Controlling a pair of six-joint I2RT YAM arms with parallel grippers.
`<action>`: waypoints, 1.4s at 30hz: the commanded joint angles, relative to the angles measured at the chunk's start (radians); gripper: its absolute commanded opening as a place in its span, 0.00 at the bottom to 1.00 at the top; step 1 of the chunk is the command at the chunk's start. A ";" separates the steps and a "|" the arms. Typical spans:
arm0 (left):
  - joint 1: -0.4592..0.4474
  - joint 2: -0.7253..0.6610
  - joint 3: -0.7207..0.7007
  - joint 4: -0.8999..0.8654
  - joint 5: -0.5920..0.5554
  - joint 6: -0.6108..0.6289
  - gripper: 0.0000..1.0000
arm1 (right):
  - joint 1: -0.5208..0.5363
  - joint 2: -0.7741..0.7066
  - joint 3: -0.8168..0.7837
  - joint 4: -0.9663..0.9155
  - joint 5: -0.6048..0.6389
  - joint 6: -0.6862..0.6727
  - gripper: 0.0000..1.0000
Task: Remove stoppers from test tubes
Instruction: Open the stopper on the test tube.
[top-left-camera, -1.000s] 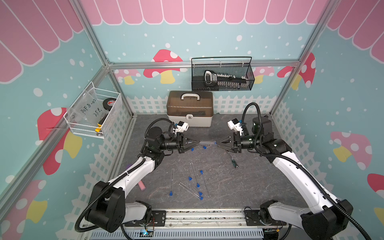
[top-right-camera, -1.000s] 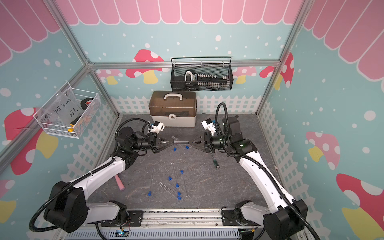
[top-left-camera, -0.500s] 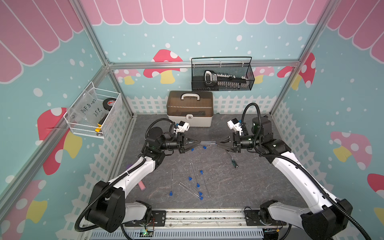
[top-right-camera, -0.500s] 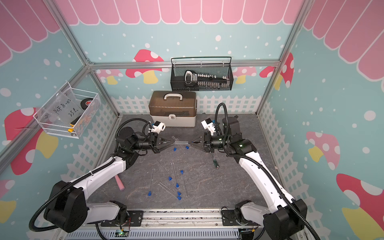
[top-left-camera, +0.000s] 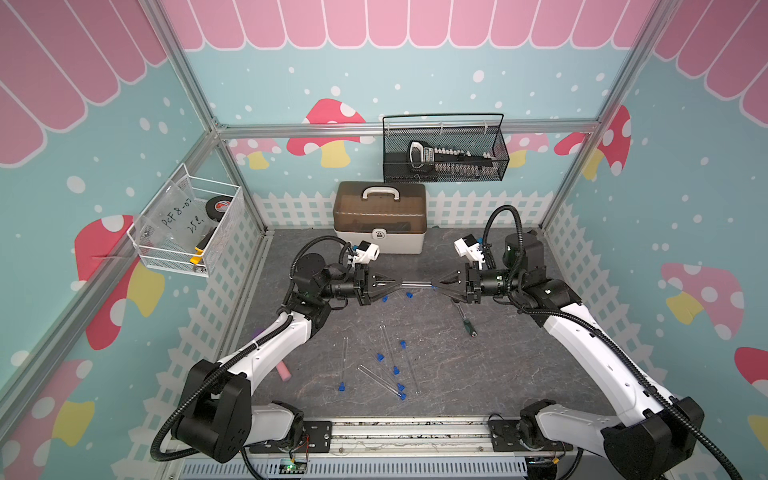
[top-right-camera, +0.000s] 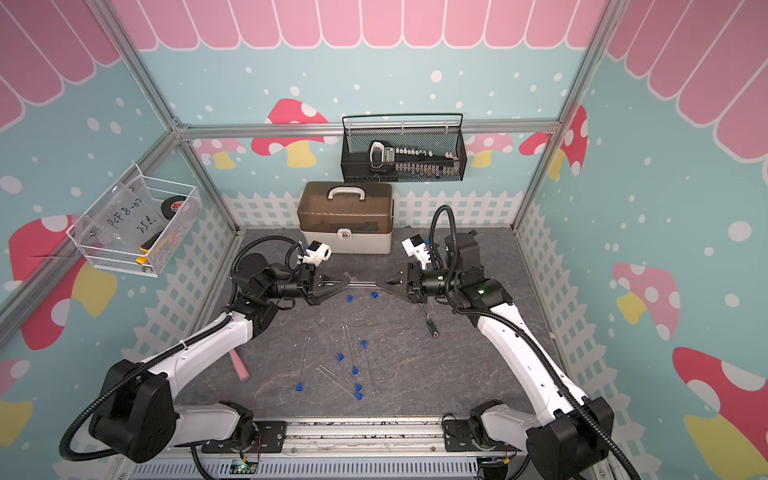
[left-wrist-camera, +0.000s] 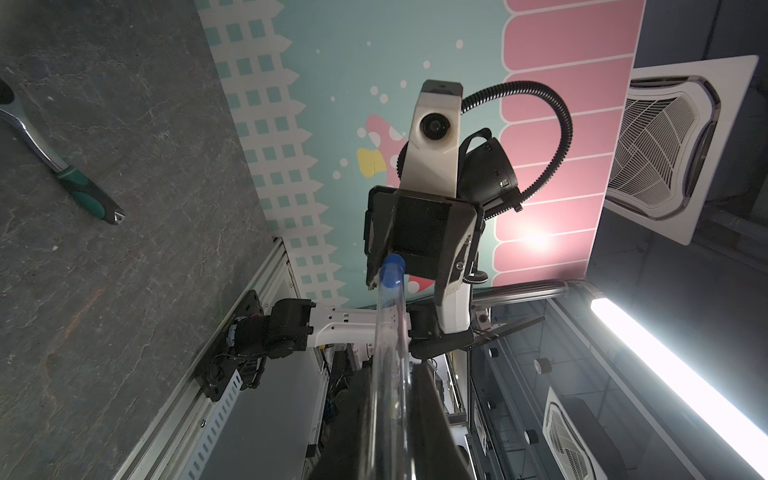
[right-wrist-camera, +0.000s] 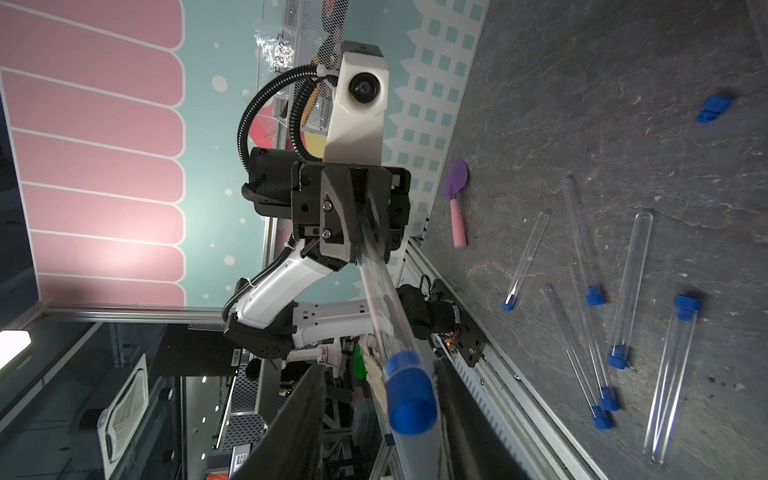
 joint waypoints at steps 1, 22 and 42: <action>0.007 0.015 0.036 0.022 0.010 -0.010 0.00 | 0.007 -0.007 -0.008 0.026 -0.019 0.002 0.43; 0.014 0.007 0.017 0.014 0.026 -0.008 0.00 | -0.011 0.033 0.012 0.033 -0.050 -0.019 0.19; 0.051 0.005 -0.008 0.057 0.030 -0.027 0.00 | -0.072 -0.020 -0.021 0.030 -0.055 -0.035 0.00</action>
